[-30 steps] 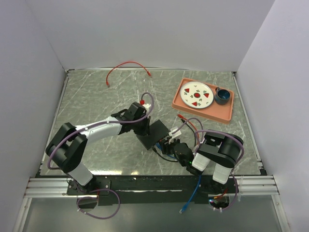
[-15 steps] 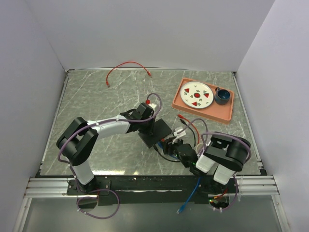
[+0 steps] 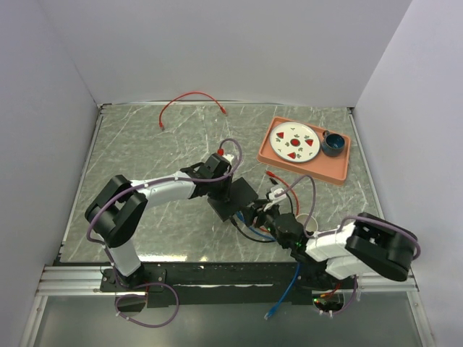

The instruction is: Insert the plug into the switch port

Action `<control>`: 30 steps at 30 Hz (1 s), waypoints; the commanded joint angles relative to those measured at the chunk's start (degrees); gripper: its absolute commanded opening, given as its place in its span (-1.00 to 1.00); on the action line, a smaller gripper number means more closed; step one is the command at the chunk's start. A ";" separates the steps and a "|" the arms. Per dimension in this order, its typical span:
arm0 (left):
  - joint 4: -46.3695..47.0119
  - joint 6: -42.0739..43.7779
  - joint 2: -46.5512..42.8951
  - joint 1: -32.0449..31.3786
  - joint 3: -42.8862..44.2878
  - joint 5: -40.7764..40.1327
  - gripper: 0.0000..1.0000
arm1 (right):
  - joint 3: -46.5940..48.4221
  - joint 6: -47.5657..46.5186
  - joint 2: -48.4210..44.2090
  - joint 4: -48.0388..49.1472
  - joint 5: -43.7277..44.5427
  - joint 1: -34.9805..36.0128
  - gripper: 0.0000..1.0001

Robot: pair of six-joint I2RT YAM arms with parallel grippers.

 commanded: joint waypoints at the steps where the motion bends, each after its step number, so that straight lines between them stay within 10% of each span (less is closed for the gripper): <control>1: -4.69 1.51 -1.30 0.79 2.95 -3.64 -0.90 | 3.01 -2.75 -6.57 -8.90 1.87 -0.02 0.34; 5: -7.32 3.52 -3.68 3.07 10.41 -1.27 -0.62 | 4.68 -3.64 -12.38 -16.02 1.87 0.07 0.36; 15: -8.39 6.08 -4.56 13.00 19.05 5.68 0.98 | 8.81 -3.64 -26.26 -33.96 2.22 -0.10 0.43; 30: -7.24 0.90 2.73 29.79 27.83 13.06 0.93 | 10.83 -2.06 -28.39 -41.34 2.22 -0.28 0.47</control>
